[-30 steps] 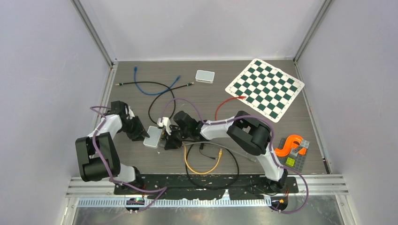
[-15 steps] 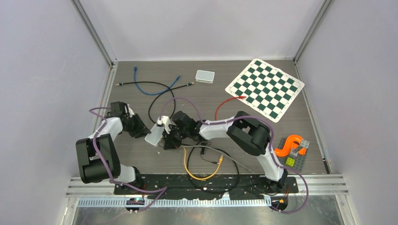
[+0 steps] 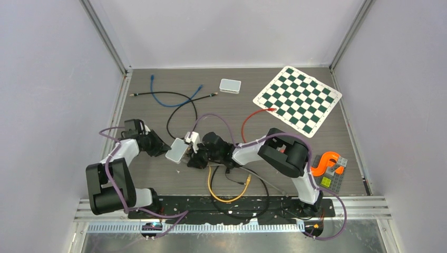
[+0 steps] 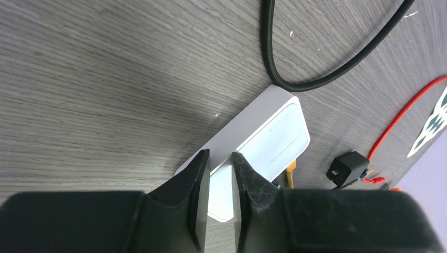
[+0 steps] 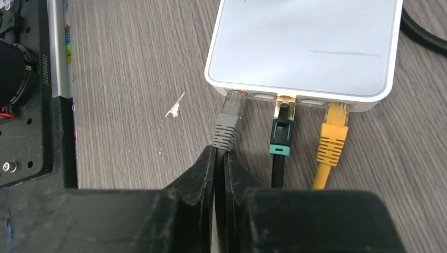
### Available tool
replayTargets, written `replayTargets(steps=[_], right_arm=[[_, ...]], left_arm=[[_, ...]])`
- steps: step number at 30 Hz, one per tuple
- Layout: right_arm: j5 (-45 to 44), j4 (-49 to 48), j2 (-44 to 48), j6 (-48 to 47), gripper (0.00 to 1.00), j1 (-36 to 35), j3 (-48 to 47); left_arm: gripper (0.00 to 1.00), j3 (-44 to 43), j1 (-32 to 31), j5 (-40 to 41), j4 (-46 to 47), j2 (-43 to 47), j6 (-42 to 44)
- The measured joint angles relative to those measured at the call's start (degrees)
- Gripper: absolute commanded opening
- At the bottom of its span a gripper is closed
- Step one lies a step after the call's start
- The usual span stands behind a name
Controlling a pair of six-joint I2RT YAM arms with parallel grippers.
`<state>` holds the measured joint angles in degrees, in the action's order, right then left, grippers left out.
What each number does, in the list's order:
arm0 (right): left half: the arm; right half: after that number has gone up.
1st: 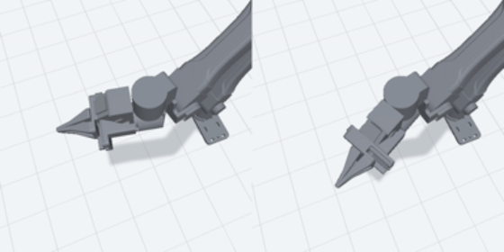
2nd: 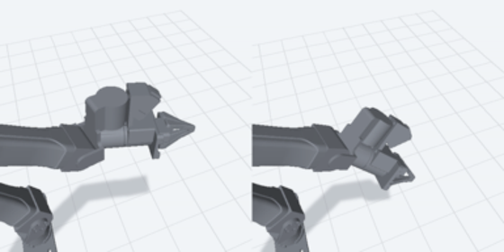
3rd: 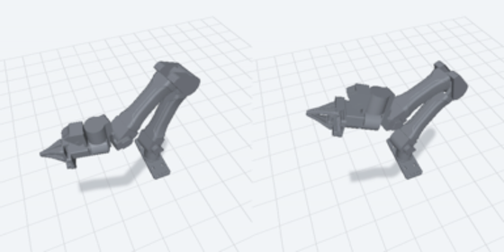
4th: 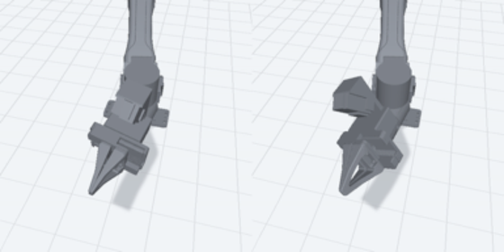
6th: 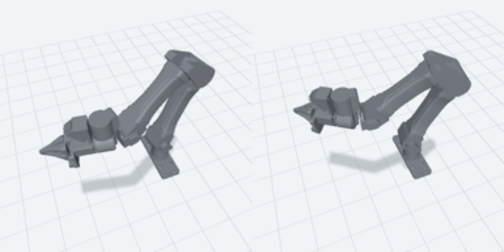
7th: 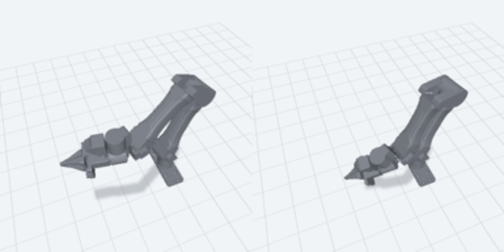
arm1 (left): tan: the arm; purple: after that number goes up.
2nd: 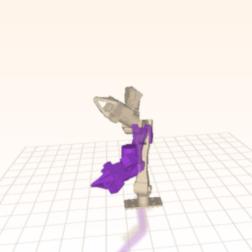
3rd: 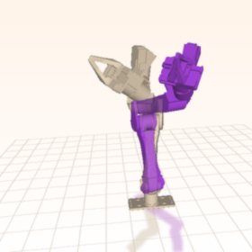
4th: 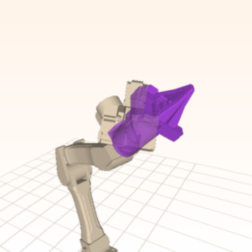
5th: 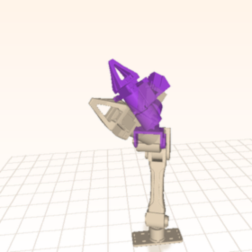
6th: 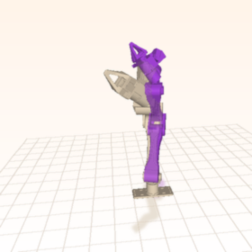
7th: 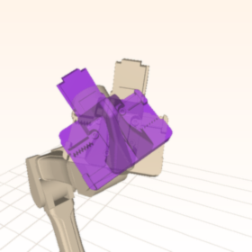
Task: Insert the plug into the switch port
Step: Insert the connector into the switch port.
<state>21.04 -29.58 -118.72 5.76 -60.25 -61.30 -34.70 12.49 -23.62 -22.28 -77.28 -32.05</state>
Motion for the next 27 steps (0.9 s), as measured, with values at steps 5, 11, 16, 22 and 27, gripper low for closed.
replayTargets(steps=[5, 11, 16, 22, 27], right_arm=[[-0.76, -2.12, 0.39, 0.26, 0.05, 0.00, 1.55], [-0.92, -3.34, 0.42, 2.14, 0.05, 0.11, 2.23], [-1.53, -3.28, 0.52, 4.17, 0.05, 0.15, 2.38], [-3.37, -0.94, 1.49, 4.26, 0.15, -0.04, 2.38], [-7.32, 4.61, 3.17, -2.01, 0.17, -1.33, 1.36]], left_arm=[[0.09, 2.38, 0.00, -0.68, 3.10, 1.51, -2.38], [0.06, 4.76, 0.00, -1.11, 6.54, 3.04, -4.57], [0.04, 7.06, 0.02, -0.76, 9.16, 5.20, -6.69], [0.06, 8.17, 0.00, 0.00, 9.33, 6.97, -8.04], [0.07, 6.69, -0.15, 0.74, 5.62, 6.97, -7.82]])
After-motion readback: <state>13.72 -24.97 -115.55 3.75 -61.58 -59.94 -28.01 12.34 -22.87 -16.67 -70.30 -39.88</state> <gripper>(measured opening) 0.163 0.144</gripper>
